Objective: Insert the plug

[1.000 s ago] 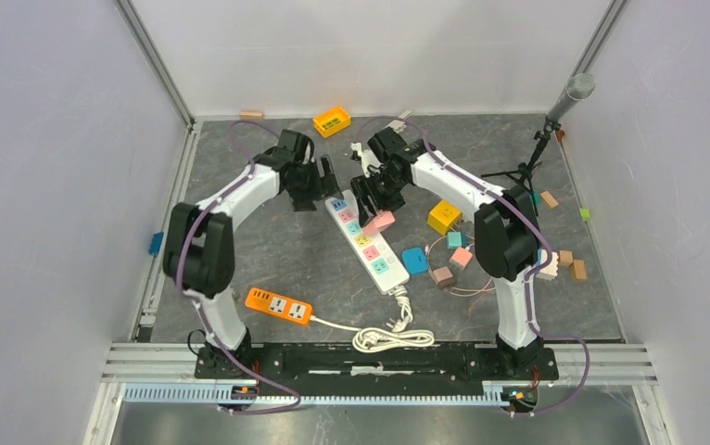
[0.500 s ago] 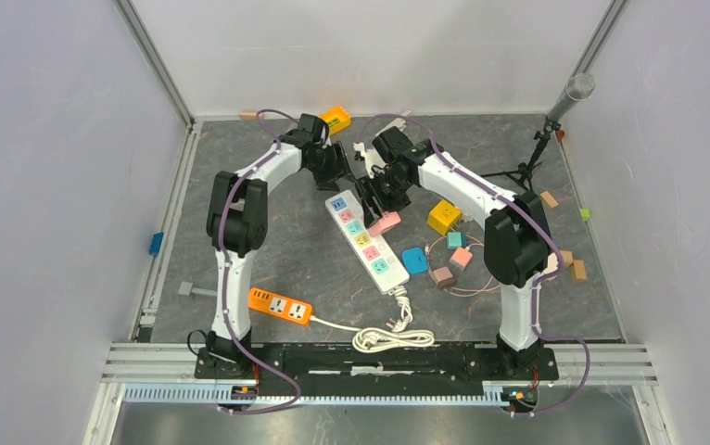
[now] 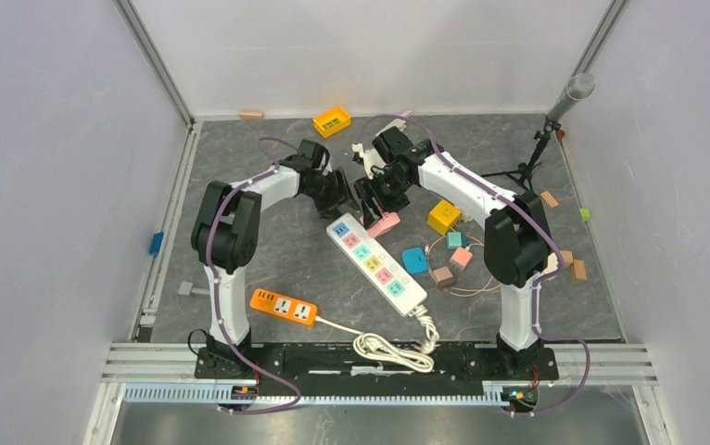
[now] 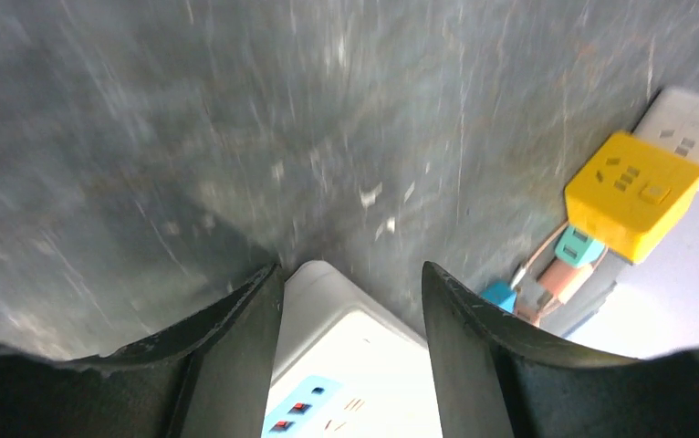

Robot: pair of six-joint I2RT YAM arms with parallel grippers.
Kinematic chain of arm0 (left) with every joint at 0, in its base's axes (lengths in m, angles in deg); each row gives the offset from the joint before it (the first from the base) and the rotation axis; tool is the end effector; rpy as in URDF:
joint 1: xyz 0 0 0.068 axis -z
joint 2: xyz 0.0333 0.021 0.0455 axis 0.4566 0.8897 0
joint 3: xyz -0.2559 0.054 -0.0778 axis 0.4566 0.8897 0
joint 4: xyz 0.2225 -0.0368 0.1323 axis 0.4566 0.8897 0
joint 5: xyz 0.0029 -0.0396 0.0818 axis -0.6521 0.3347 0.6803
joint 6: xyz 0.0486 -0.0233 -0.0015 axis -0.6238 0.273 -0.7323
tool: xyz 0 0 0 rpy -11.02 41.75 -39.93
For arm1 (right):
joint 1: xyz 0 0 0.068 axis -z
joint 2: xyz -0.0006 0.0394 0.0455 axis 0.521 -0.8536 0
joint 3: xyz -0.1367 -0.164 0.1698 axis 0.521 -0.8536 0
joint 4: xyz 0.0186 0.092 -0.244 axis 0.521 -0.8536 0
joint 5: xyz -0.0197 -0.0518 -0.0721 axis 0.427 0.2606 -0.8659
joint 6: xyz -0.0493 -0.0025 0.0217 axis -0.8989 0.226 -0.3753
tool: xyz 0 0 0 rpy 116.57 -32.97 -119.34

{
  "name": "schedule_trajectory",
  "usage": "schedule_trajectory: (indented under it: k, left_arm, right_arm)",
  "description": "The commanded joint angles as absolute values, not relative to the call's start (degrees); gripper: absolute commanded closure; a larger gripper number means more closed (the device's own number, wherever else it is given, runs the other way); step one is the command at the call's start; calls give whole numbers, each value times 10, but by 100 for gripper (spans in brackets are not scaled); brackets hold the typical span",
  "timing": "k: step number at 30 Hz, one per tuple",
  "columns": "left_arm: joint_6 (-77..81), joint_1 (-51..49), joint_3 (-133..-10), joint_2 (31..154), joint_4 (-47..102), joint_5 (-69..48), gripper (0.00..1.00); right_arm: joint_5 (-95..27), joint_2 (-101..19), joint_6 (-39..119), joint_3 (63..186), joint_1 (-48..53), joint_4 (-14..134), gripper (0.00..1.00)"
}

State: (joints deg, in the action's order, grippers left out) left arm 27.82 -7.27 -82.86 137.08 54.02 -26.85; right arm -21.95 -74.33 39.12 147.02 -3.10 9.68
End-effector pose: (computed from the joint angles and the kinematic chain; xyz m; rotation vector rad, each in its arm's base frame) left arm 0.4051 -0.1623 0.1523 -0.2668 2.7636 -0.8690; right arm 0.3409 0.2487 0.2428 -0.7877 2.7113 0.6469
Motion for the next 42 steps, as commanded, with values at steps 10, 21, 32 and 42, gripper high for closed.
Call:
schedule_trajectory:
  k: [10, 21, 32, 42]
  left_arm:
    - [267, -56, -774, 1216, 577, -237, 25]
    - [208, -81, -573, 974, 623, -159, 12]
    - [261, -82, -383, 716, 640, -169, 1]
    - [258, -82, -360, 682, 651, -165, 0]
  right_arm:
    - [-194, -739, 353, 1502, -37, 78, 100]
    - [-147, -753, 320, 1506, -65, 55, 100]
    - [-114, -813, 330, 1574, -85, 37, 100]
    - [-130, -815, 322, 1555, -86, 30, 100]
